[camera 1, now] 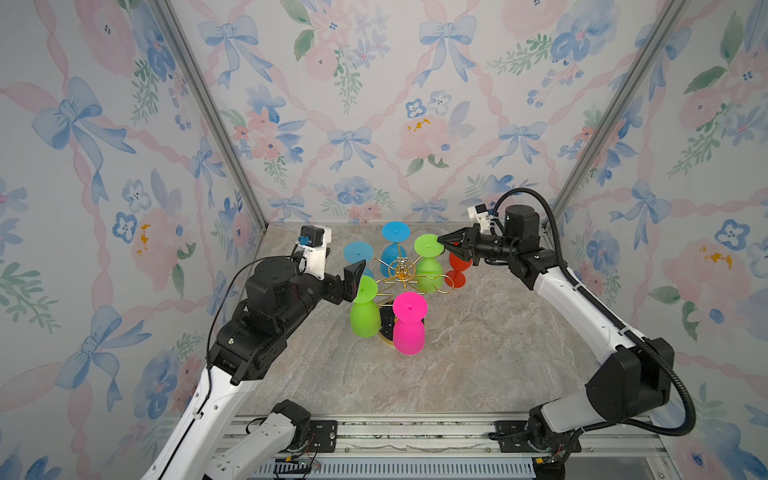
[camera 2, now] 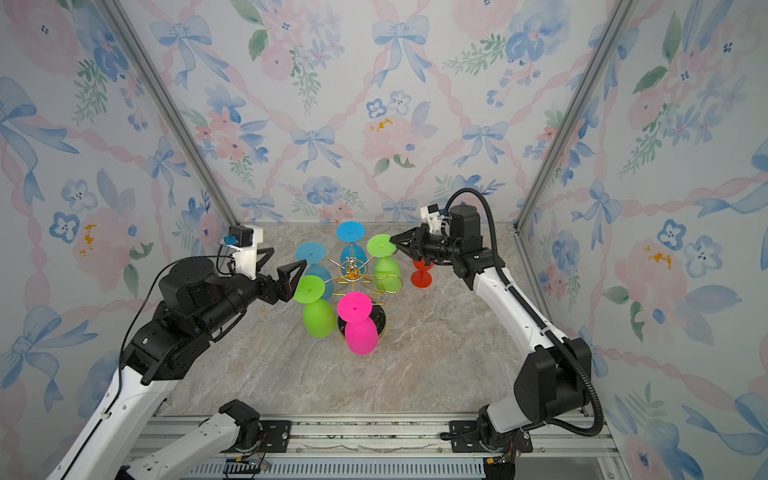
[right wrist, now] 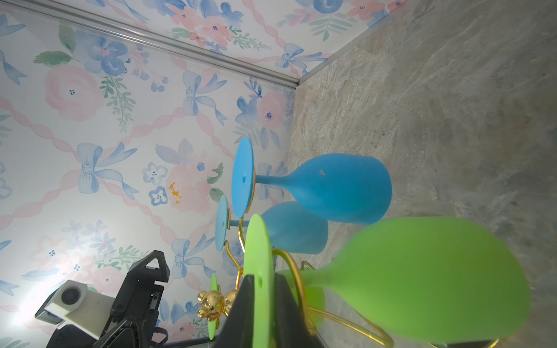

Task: Take the wine glass off the wine glass rack
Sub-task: Pick up the wine glass from the wine glass rack.

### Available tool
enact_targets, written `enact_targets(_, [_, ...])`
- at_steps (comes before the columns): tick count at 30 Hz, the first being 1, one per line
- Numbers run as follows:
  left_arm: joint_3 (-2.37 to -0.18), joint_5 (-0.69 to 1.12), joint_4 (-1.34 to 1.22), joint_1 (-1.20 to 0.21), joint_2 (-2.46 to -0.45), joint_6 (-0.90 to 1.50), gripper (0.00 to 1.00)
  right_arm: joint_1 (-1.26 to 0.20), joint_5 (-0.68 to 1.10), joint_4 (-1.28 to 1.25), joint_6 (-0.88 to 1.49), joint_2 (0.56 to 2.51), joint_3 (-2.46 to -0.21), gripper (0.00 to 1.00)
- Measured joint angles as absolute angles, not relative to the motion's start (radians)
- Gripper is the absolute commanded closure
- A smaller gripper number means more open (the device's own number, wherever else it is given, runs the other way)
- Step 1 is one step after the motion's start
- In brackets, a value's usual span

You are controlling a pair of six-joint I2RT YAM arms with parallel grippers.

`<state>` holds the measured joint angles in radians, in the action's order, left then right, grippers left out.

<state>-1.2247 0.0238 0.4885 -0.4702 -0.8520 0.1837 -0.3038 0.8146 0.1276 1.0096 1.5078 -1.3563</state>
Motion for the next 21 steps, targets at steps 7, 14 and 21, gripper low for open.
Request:
enact_targets(7, [-1.225, 0.023, 0.488, -0.471, -0.851, 0.184, 0.08, -0.304, 0.820, 0.149, 1.003, 1.508, -1.357, 0.91])
enact_targets(14, [-1.225, 0.024, 0.489, -0.470, -0.851, 0.184, 0.08, -0.303, 0.832, 0.154, 1.011, 1.507, -1.358, 0.97])
enact_targets(21, [-1.225, 0.024, 0.489, -0.470, -0.852, 0.184, 0.08, -0.297, 0.841, 0.153, 1.031, 1.494, -1.358, 0.99])
